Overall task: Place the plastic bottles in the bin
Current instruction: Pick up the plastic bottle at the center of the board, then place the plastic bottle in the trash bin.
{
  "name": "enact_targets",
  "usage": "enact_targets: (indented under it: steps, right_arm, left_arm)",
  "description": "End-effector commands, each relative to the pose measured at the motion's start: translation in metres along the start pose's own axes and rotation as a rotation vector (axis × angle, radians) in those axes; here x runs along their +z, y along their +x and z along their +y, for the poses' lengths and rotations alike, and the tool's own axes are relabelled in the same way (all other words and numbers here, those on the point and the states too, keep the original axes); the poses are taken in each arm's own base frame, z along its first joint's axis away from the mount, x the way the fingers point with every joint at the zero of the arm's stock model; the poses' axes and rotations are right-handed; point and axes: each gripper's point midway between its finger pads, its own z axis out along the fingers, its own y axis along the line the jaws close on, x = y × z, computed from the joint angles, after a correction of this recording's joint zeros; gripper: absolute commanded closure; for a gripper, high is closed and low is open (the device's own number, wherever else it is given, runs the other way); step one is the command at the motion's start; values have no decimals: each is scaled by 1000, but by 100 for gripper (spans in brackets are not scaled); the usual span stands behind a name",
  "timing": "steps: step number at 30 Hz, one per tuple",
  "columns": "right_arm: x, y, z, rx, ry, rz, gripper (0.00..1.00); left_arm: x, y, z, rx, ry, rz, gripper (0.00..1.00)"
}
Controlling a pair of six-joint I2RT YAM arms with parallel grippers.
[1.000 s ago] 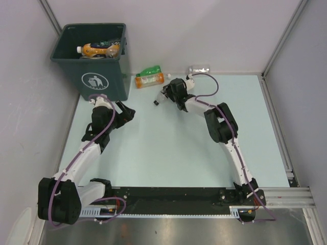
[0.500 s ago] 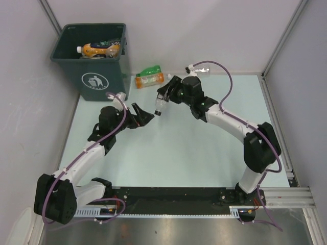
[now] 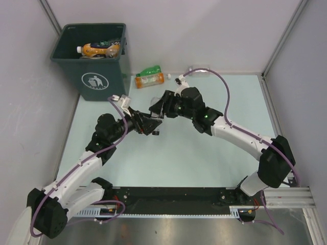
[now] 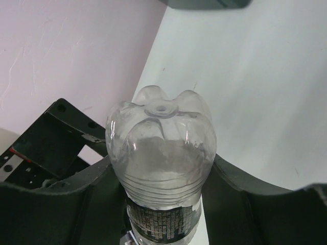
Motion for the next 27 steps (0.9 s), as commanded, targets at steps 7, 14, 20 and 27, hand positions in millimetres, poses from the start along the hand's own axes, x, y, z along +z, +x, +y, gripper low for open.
enact_targets:
  steps: [7, 14, 20, 27]
  right_arm:
    - [-30, 7, 51, -5, -118, -32, 65]
    - [-45, 8, 49, 8, -100, -46, 42]
    - [-54, 8, 56, 3, -138, -48, 21]
    - [-54, 11, 57, 4, -157, -40, 6]
  left_arm:
    - [15, 10, -26, 86, 91, 8, 43]
    - [12, -8, -45, 98, 109, -80, 92]
    - [10, -13, -51, 96, 117, -96, 100]
    - [5, -21, -54, 105, 97, -114, 100]
